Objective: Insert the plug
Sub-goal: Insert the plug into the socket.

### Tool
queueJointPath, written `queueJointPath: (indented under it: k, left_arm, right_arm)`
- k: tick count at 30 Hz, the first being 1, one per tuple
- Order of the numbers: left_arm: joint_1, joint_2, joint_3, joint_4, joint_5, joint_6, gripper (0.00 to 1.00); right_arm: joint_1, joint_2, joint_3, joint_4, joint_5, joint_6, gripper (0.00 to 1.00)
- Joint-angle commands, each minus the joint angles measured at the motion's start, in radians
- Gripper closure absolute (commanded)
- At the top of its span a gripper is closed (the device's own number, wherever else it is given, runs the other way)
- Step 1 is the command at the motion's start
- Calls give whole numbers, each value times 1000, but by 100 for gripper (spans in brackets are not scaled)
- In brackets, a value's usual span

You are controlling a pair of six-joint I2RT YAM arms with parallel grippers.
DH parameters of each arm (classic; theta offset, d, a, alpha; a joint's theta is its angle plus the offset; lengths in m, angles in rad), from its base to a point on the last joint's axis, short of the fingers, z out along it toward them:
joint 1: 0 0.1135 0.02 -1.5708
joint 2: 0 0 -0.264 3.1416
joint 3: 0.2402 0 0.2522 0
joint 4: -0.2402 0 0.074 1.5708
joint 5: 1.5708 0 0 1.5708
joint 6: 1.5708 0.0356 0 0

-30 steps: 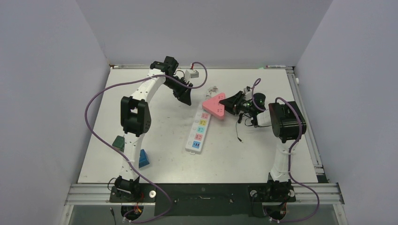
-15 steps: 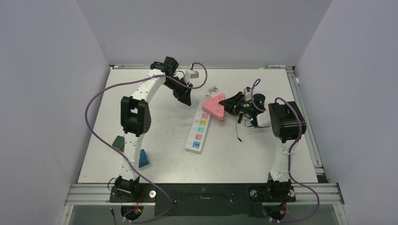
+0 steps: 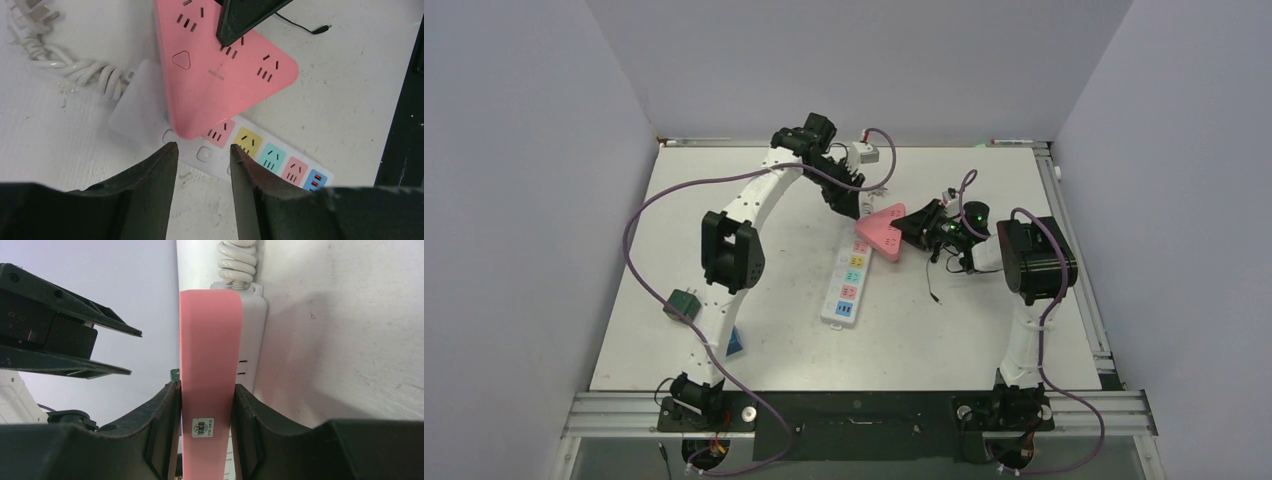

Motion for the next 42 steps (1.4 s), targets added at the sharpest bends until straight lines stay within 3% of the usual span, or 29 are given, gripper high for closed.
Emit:
queueJointPath:
  k: [1, 16, 28, 34, 42]
  left_arm:
    - [-21, 39, 40, 35, -22, -8, 60]
    - [-98, 93, 18, 64, -248, -1, 64]
    - [-132, 131, 15, 78, -327, 5, 65]
    - [-149, 136, -22, 82, -383, 24, 66]
    - [-153, 156, -43, 59, -417, 40, 67]
  right_arm:
    - [-9, -4, -14, -146, 52, -123, 95]
    - [-15, -11, -2, -211, 64, -144, 95]
    - [-13, 2, -29, -264, 93, -181, 95]
    - [-13, -21, -23, -293, 103, -194, 79]
    - [-8, -42, -18, -312, 118, -199, 79]
